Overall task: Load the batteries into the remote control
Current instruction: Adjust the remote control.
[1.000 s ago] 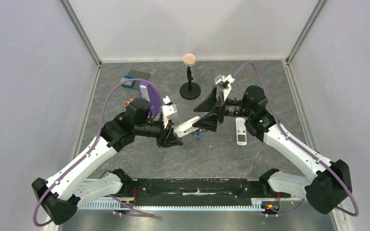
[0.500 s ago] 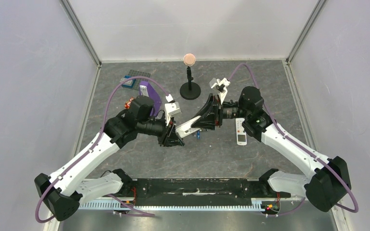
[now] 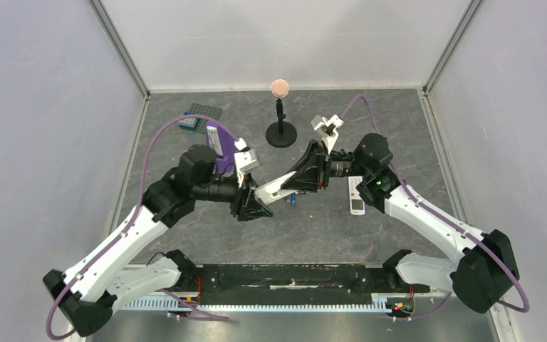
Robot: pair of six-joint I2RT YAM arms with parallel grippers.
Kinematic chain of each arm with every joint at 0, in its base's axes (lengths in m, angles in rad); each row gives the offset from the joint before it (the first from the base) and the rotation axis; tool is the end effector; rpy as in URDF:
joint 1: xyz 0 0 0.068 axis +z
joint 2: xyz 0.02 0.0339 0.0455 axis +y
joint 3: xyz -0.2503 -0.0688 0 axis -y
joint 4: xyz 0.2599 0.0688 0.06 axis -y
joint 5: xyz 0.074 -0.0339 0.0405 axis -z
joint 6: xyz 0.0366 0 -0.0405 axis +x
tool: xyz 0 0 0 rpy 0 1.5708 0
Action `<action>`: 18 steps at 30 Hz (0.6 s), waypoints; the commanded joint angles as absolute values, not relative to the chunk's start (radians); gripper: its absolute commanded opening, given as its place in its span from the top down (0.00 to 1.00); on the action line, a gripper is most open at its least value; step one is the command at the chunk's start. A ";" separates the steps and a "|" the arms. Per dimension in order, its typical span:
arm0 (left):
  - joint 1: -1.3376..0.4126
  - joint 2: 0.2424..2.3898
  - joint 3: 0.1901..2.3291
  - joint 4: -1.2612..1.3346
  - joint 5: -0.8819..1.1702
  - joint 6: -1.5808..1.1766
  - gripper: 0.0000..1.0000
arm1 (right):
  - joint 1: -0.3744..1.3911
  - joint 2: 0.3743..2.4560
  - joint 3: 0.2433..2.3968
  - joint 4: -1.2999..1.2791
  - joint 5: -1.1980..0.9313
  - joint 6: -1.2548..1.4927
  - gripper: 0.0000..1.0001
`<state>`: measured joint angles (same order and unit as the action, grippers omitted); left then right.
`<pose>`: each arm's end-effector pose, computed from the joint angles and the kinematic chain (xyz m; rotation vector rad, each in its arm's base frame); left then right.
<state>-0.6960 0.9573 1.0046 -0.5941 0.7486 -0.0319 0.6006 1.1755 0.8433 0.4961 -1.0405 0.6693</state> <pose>0.1519 -0.1594 0.3380 1.1444 1.8694 -1.2139 0.2133 0.1844 0.3316 -0.9350 1.4924 1.6937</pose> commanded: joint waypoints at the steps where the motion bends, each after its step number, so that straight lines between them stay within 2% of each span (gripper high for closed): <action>1: -0.693 0.768 0.906 -0.349 0.602 -0.101 0.30 | 0.606 1.184 0.792 0.697 -0.951 0.824 1.00; 2: -0.694 0.717 0.848 -0.276 0.554 -0.140 0.25 | 0.606 1.191 0.784 0.734 -0.932 0.859 1.00; 4: -0.693 0.628 0.753 -0.134 0.468 -0.233 0.24 | 0.605 1.204 0.762 0.833 -0.900 0.943 1.00; 7: -0.693 0.518 0.614 0.085 0.343 -0.394 0.23 | 0.606 1.217 0.726 0.987 -0.834 1.065 1.00; 11: -0.694 0.470 0.481 0.319 0.210 -0.598 0.26 | 0.606 1.245 0.724 1.063 -0.792 1.149 1.00; 14: -0.693 0.501 0.471 0.382 0.153 -0.703 0.31 | 0.605 1.258 0.728 1.093 -0.787 1.186 1.00; 18: -0.693 0.562 0.551 0.307 0.167 -0.720 0.32 | 0.606 1.271 0.735 1.072 -0.790 1.182 1.00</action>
<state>-0.6960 0.5194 0.4702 0.2111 0.2329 -0.5915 0.6044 1.2610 0.7200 0.9874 -0.8082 1.1362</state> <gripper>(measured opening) 0.685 0.284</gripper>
